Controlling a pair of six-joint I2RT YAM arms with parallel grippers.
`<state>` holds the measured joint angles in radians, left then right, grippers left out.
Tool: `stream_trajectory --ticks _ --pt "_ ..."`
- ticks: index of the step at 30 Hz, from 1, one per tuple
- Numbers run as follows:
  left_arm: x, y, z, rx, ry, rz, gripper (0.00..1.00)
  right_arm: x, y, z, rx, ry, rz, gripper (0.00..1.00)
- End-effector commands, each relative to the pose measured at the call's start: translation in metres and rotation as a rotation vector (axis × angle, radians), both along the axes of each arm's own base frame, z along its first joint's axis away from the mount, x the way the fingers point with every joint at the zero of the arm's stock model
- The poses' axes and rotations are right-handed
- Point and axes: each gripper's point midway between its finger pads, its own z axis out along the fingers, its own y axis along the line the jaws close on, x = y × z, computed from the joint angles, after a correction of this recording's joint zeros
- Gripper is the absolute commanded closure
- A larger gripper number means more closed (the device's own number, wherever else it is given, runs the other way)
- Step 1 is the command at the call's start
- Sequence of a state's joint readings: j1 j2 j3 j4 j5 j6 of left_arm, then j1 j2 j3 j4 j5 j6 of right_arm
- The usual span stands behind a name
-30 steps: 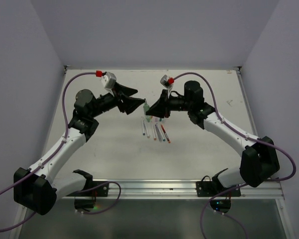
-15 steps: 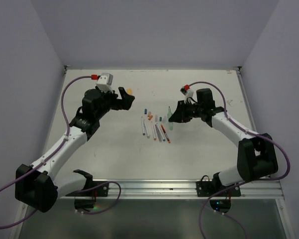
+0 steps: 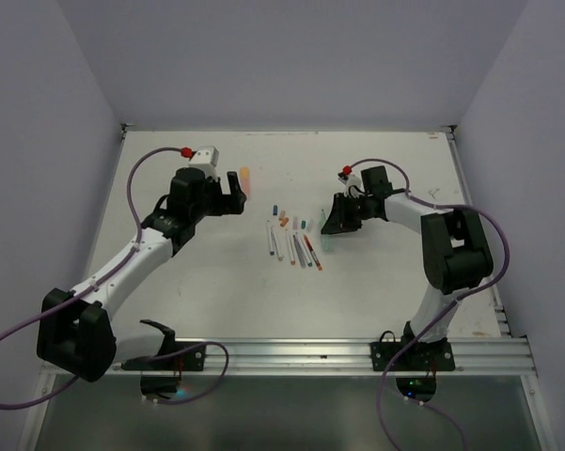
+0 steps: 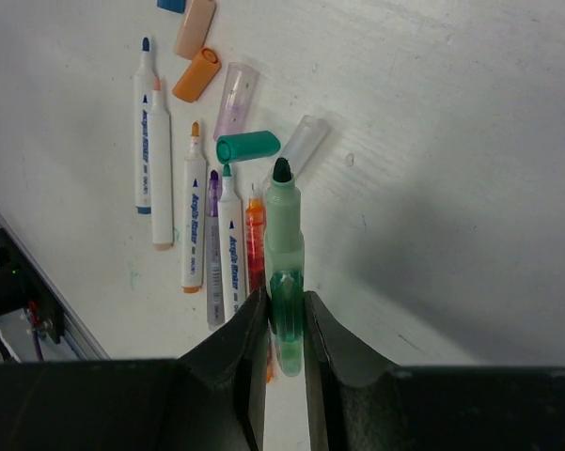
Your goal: Open the pen caps
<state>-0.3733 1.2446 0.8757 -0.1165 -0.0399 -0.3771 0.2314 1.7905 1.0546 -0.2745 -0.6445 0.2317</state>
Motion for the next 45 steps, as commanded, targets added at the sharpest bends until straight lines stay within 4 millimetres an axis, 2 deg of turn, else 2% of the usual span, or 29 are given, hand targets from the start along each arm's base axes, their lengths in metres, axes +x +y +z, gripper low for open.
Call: stream_trajectory --ticks 1,5,7,15,16,18,21,22,24,25,26,28,29,30,31,32,33,37,40,41,43,44,45 --pt "0.010 0.003 0.015 0.025 -0.031 0.010 0.00 0.010 0.006 0.000 0.023 0.021 -0.005 0.94" --pt "0.012 -0.002 0.011 0.020 -0.014 -0.011 0.00 0.011 0.005 -0.017 0.017 0.074 -0.012 0.92" --pt "0.013 -0.003 0.010 0.017 -0.007 -0.012 0.00 0.011 0.002 -0.020 0.015 0.085 -0.022 0.88" --pt "0.019 -0.005 0.004 0.004 0.030 0.009 0.00 0.010 -0.025 -0.024 -0.085 0.106 -0.117 0.62" --pt "0.021 -0.007 0.006 -0.004 0.030 0.013 0.00 0.010 -0.027 -0.017 -0.094 0.088 -0.125 0.56" --pt "0.023 -0.008 0.001 -0.005 0.046 0.018 0.00 0.008 -0.034 -0.014 -0.125 0.080 -0.146 0.52" --pt "0.032 -0.006 -0.003 -0.006 0.061 0.056 0.00 0.006 -0.038 0.008 -0.138 0.031 -0.167 0.43" --pt "0.037 -0.003 -0.001 -0.005 0.057 0.088 0.00 0.008 -0.042 0.024 -0.150 -0.020 -0.185 0.40" --pt "0.043 0.000 -0.013 0.015 0.094 0.130 0.00 0.007 -0.050 0.037 -0.181 -0.060 -0.214 0.34" --pt "0.051 0.004 -0.009 0.021 0.087 0.167 0.00 0.011 -0.060 0.044 -0.224 -0.101 -0.255 0.31" --pt "0.053 0.005 -0.024 0.046 0.128 0.183 0.00 0.011 -0.066 0.060 -0.235 -0.148 -0.288 0.27" --pt "0.065 0.009 -0.022 0.062 0.123 0.225 0.00 0.013 -0.078 0.078 -0.267 -0.212 -0.352 0.16" --pt "0.069 0.010 -0.036 0.087 0.156 0.237 0.01 0.013 -0.085 0.095 -0.275 -0.276 -0.395 0.11" --pt "0.073 0.010 -0.041 0.098 0.166 0.248 0.02 0.013 -0.090 0.102 -0.283 -0.302 -0.419 0.06" --pt "0.081 0.010 -0.036 0.102 0.154 0.261 0.04 0.012 -0.092 0.108 -0.281 -0.324 -0.437 0.03" --pt "0.084 0.010 -0.051 0.125 0.188 0.266 0.05 0.010 -0.098 0.110 -0.294 -0.350 -0.466 0.01" --pt "0.088 0.009 -0.054 0.132 0.195 0.269 0.07 0.008 -0.102 0.123 -0.285 -0.393 -0.492 0.01" --pt "0.111 0.007 -0.071 0.178 0.218 0.296 0.13 -0.004 -0.117 0.129 -0.310 -0.426 -0.570 0.02" --pt "0.126 0.003 -0.074 0.191 0.214 0.300 0.19 -0.008 -0.117 0.131 -0.300 -0.439 -0.576 0.01" --pt "0.129 0.003 -0.087 0.206 0.240 0.301 0.20 -0.010 -0.117 0.128 -0.297 -0.432 -0.581 0.02" --pt "0.138 -0.001 -0.090 0.211 0.238 0.302 0.25 -0.012 -0.113 0.124 -0.278 -0.424 -0.569 0.02" --pt "0.139 -0.002 -0.103 0.225 0.260 0.300 0.26 -0.012 -0.112 0.123 -0.272 -0.419 -0.565 0.01" --pt "0.142 -0.003 -0.106 0.229 0.262 0.298 0.29 -0.013 -0.111 0.121 -0.266 -0.415 -0.564 0.01"
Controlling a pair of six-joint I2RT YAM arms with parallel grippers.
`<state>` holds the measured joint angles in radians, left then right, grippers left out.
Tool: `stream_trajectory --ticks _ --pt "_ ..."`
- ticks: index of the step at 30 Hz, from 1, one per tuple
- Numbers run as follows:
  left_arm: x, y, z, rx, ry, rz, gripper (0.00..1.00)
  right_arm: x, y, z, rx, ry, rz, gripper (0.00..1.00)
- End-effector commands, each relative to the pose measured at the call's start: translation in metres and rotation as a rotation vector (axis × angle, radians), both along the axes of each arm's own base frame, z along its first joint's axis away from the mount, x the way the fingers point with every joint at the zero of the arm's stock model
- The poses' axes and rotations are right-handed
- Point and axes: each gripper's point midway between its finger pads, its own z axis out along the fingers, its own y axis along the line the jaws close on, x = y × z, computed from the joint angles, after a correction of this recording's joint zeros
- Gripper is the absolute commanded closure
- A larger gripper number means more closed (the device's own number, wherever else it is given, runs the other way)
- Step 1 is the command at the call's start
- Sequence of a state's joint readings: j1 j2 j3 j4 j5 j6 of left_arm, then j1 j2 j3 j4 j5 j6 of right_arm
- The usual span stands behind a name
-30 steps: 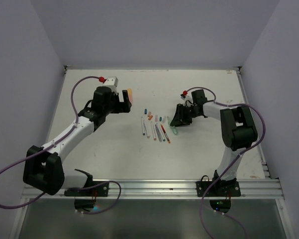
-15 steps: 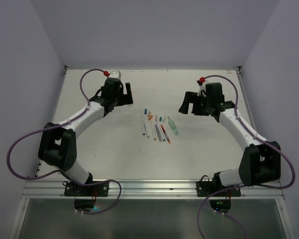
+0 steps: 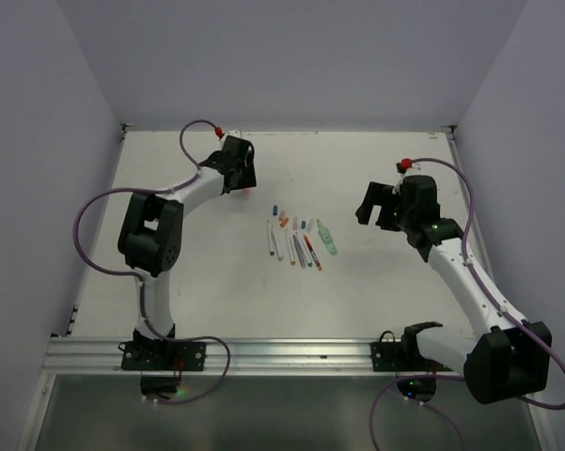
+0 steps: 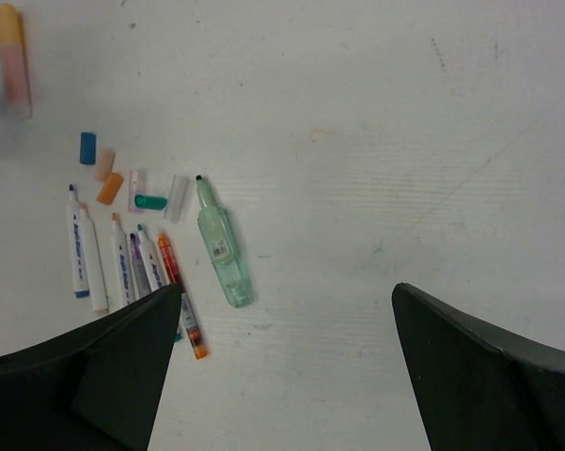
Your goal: Open the pen caps
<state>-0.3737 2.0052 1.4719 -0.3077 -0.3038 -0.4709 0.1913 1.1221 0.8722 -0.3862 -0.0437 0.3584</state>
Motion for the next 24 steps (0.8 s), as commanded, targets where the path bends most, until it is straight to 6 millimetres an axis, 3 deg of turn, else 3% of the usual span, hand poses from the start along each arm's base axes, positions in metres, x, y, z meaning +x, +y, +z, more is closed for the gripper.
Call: stream_trajectory --ticks 1,4,10,13,20,21,22,24 --pt "0.019 0.000 0.003 0.030 -0.024 0.025 0.30 0.001 0.003 0.003 0.041 -0.029 -0.013 0.01" --pt "0.025 -0.003 -0.021 0.056 0.014 0.012 0.36 -0.001 0.008 -0.001 0.065 -0.019 0.005 0.02" --pt "0.030 -0.002 -0.044 0.087 0.056 0.017 0.50 -0.003 0.014 -0.004 0.088 -0.032 0.037 0.01" --pt "0.028 -0.004 -0.050 0.079 0.069 0.008 0.60 -0.004 0.016 -0.005 0.091 -0.040 0.049 0.02" --pt "0.009 -0.008 -0.047 0.036 0.070 -0.009 0.95 -0.004 0.032 0.001 0.153 -0.079 0.124 0.01" --pt "-0.002 -0.006 -0.053 0.031 0.087 -0.012 0.97 -0.005 0.037 0.003 0.171 -0.086 0.145 0.02" --pt "0.000 -0.008 -0.038 0.008 0.051 -0.014 1.00 -0.004 0.040 0.006 0.187 -0.103 0.158 0.02" --pt "-0.013 -0.009 -0.040 -0.018 0.059 -0.022 1.00 -0.004 0.047 0.010 0.201 -0.120 0.181 0.02"
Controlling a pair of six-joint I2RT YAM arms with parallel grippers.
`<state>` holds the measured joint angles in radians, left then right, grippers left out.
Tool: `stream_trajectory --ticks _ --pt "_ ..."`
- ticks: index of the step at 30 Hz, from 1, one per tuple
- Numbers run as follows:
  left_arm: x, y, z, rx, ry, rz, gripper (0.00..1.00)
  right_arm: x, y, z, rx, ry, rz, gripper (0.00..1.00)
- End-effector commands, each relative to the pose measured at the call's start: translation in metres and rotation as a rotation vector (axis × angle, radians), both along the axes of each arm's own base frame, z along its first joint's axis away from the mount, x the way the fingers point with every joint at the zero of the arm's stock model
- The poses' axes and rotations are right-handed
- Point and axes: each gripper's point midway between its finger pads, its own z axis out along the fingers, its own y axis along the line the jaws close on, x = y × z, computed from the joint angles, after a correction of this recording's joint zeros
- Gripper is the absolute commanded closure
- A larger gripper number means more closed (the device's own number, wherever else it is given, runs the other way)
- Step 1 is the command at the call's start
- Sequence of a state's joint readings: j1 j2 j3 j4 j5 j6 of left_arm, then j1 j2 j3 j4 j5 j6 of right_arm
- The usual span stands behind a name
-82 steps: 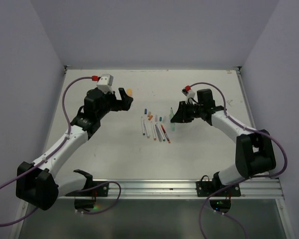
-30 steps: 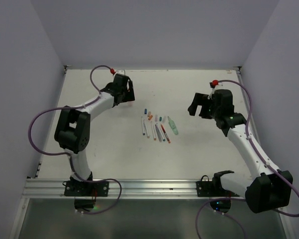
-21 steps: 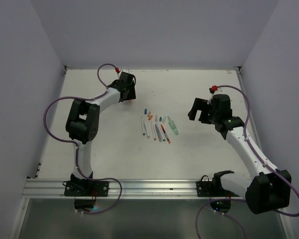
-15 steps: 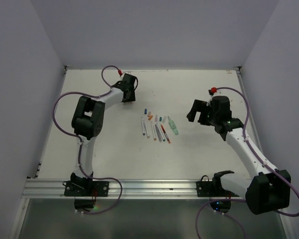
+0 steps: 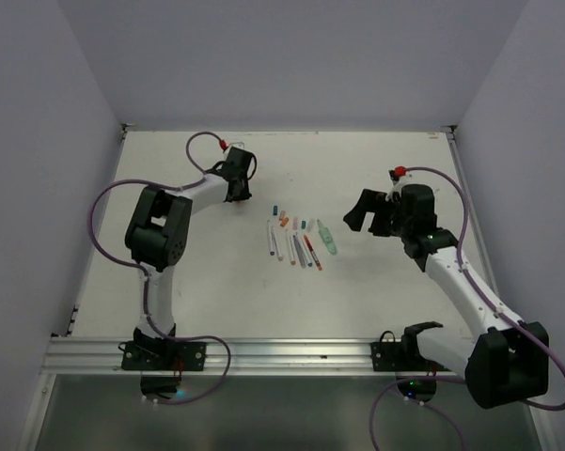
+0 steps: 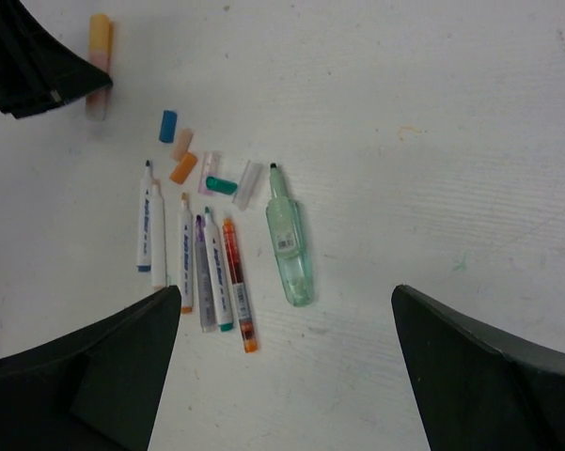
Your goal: Open the pen caps
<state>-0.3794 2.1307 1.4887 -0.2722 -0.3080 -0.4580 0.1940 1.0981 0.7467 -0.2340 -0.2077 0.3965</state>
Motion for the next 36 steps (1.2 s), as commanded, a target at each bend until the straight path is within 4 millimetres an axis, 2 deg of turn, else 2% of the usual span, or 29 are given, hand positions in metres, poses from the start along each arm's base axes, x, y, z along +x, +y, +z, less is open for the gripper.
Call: stream_trajectory --ticks 1,3,4,6,7,8,9,10,11,12,13,16,17,18,20,21,23,24,26,27,32,36 --pt "-0.015 -0.008 0.028 -0.082 -0.049 -0.008 1.00 0.006 0.023 0.030 0.083 -0.123 0.081 0.02" --pt "-0.025 -0.008 0.033 -0.114 -0.055 -0.003 1.00 0.004 0.033 0.035 0.092 -0.145 0.113 0.02" --pt "-0.026 -0.010 0.051 -0.144 -0.092 -0.005 1.00 0.006 0.038 0.039 0.096 -0.167 0.126 0.02" --pt "-0.035 -0.014 0.059 -0.192 -0.097 -0.015 1.00 0.002 0.055 0.045 0.104 -0.193 0.175 0.02" --pt "-0.035 -0.019 0.080 -0.235 -0.147 -0.031 1.00 0.000 0.069 0.049 0.107 -0.215 0.208 0.02" --pt "-0.037 -0.023 0.089 -0.265 -0.166 -0.049 1.00 -0.003 0.075 0.049 0.106 -0.215 0.224 0.02" --pt "-0.047 -0.028 0.088 -0.301 -0.159 -0.078 1.00 -0.002 0.083 0.056 0.115 -0.244 0.240 0.03" --pt "-0.047 -0.032 0.114 -0.348 -0.229 -0.099 1.00 -0.001 0.090 0.062 0.136 -0.261 0.245 0.03" --pt "-0.051 -0.034 0.123 -0.374 -0.254 -0.111 1.00 -0.004 0.102 0.061 0.149 -0.256 0.269 0.04" --pt "-0.062 -0.038 0.120 -0.413 -0.240 -0.127 1.00 -0.004 0.108 0.065 0.168 -0.259 0.278 0.05" --pt "-0.063 -0.042 0.147 -0.463 -0.318 -0.147 1.00 -0.006 0.119 0.071 0.183 -0.283 0.303 0.05" --pt "-0.084 -0.051 0.173 -0.581 -0.371 -0.180 1.00 -0.005 0.137 0.078 0.194 -0.316 0.330 0.07" --pt "-0.092 -0.052 0.170 -0.610 -0.364 -0.176 1.00 -0.007 0.147 0.075 0.194 -0.316 0.346 0.07" --pt "-0.097 -0.056 0.190 -0.650 -0.410 -0.205 1.00 -0.006 0.153 0.082 0.204 -0.344 0.357 0.08" --pt "-0.111 -0.061 0.193 -0.682 -0.419 -0.212 1.00 -0.012 0.168 0.088 0.217 -0.371 0.389 0.09" --pt "-0.116 -0.062 0.212 -0.704 -0.476 -0.227 1.00 -0.010 0.173 0.092 0.219 -0.398 0.387 0.10" --pt "-0.130 -0.070 0.217 -0.733 -0.486 -0.238 1.00 -0.016 0.186 0.096 0.229 -0.421 0.415 0.11" --pt "-0.135 -0.070 0.230 -0.748 -0.525 -0.239 1.00 -0.015 0.190 0.103 0.235 -0.448 0.417 0.12" --pt "-0.143 -0.073 0.233 -0.762 -0.541 -0.233 1.00 -0.019 0.203 0.102 0.237 -0.452 0.441 0.13" --pt "-0.148 -0.073 0.242 -0.778 -0.565 -0.238 1.00 -0.018 0.208 0.109 0.245 -0.475 0.448 0.13" --pt "-0.161 -0.078 0.247 -0.796 -0.599 -0.239 1.00 -0.018 0.230 0.108 0.238 -0.484 0.469 0.14" --pt "-0.170 -0.087 0.250 -0.802 -0.605 -0.252 1.00 -0.016 0.239 0.118 0.246 -0.519 0.461 0.16"
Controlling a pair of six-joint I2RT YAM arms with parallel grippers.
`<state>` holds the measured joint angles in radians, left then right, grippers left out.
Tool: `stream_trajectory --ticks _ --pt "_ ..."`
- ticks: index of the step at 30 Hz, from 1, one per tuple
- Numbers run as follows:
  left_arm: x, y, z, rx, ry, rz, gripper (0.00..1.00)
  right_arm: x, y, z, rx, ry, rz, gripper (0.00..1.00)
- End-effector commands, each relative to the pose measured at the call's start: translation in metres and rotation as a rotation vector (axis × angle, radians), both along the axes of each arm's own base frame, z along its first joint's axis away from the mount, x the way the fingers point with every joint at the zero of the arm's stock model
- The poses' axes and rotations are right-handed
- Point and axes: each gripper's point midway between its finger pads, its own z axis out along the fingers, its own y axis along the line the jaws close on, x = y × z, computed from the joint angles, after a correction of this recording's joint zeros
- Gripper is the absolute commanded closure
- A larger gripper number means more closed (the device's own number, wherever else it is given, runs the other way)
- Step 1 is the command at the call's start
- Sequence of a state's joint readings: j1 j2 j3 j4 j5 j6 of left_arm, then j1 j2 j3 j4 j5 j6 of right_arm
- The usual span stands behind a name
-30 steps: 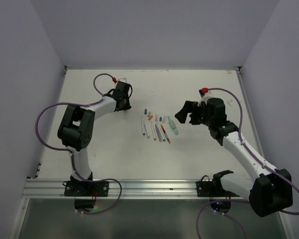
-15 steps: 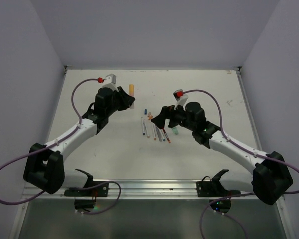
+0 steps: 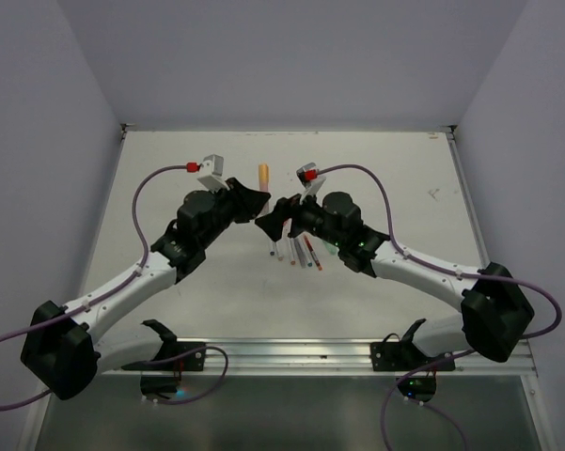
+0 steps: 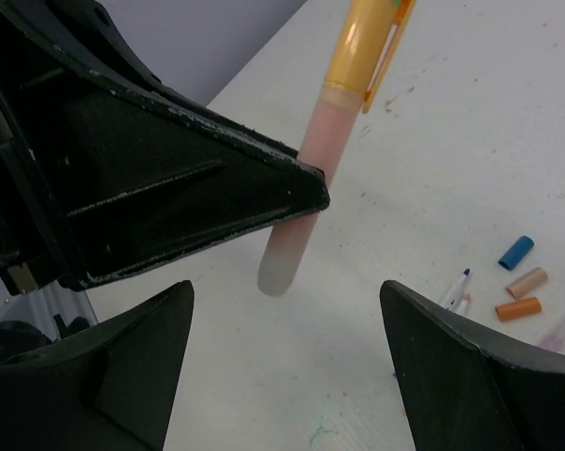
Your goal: Open the pen caps
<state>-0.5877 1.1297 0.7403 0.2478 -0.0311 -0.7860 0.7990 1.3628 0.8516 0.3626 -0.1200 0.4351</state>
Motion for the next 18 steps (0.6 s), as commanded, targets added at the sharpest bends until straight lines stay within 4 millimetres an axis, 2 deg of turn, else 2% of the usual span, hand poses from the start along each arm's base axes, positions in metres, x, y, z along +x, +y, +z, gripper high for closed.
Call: stream_trajectory --ticks 1,10,18 --pt "-0.002 -0.002 0.021 -0.053 -0.064 0.030 1.00 0.013 0.010 0.043 0.074 -0.116 -0.036 0.16" --pt "-0.011 -0.007 0.025 -0.060 -0.088 0.014 1.00 0.023 0.010 0.044 0.050 -0.151 -0.082 0.29" --pt "-0.020 -0.011 0.017 -0.055 -0.071 -0.020 1.00 0.026 0.008 0.048 0.052 -0.181 -0.098 0.52"
